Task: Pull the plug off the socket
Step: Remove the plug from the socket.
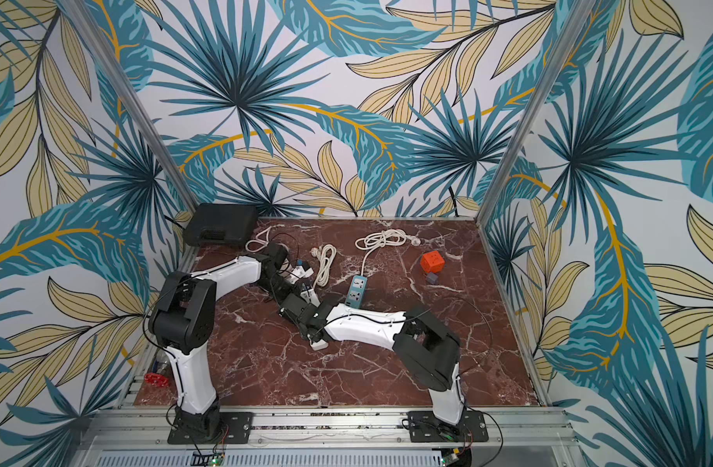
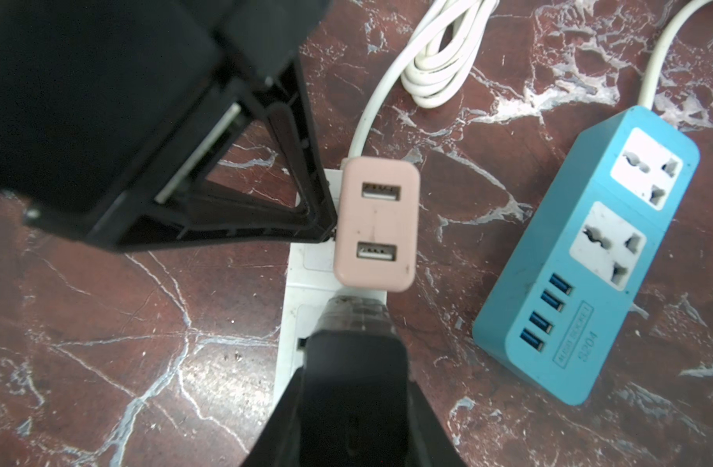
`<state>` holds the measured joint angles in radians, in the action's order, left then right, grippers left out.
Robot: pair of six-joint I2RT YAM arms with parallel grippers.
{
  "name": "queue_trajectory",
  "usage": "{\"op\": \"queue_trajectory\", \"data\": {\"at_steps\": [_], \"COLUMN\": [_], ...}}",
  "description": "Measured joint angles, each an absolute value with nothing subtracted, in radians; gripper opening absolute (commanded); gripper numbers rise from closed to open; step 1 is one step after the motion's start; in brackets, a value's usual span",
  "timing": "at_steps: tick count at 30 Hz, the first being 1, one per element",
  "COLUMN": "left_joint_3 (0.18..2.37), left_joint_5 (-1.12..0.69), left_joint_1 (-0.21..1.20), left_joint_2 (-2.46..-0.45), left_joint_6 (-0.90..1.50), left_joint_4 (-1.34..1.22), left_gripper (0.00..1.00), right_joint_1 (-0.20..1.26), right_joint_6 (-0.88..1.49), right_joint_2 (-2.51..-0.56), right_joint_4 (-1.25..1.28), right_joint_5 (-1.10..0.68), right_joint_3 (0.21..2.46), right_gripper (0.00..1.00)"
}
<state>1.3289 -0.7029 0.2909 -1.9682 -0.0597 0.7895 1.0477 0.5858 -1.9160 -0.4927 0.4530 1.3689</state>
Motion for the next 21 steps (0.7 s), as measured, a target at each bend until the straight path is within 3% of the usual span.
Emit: {"op": "queue_trajectory", "data": {"at_steps": [11,21], "left_joint_3": [1.329,1.329], "left_joint_5": [-0.698,-0.698], "left_joint_1": [0.289,0.287], "left_joint_2": [-1.969,-1.969], "left_joint_6": [-0.060,-0.060], "left_joint_4": [0.788,0.786], "left_gripper": [0.00,0.00], "right_joint_1": [0.960,0.993], "right_joint_6": [0.651,0.642], "right_joint_2": [-1.847,-1.835], "right_joint_4": [-0.389,-0.394], "right_joint_5": [0.258,0.315], "right_joint_3": [1.285,1.316], "right_gripper": [0.09,0.06]}}
